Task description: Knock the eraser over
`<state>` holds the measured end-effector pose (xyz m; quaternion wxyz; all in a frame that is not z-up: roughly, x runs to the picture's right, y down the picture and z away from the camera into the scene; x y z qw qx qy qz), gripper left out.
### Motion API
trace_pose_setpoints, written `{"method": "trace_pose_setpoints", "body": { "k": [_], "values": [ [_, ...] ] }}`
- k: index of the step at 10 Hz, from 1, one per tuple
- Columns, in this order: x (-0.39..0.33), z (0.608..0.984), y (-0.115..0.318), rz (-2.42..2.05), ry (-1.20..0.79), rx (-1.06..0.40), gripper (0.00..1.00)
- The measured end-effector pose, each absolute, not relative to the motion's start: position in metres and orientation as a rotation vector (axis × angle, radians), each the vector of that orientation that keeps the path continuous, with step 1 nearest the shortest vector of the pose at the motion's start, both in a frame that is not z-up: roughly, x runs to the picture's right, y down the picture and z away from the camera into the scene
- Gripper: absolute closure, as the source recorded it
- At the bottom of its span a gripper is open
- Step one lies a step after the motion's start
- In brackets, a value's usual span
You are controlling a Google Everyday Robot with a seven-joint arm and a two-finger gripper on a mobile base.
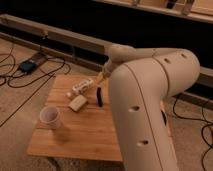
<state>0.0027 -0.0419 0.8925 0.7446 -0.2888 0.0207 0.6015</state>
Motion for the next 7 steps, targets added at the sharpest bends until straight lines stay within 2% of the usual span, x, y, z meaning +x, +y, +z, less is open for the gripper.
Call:
{"method": "trace_pose_setpoints", "body": {
  "k": [7],
  "values": [
    [0.0012, 0.8927, -0.0394, 1.275, 0.047, -0.641, 0.4]
  ]
}}
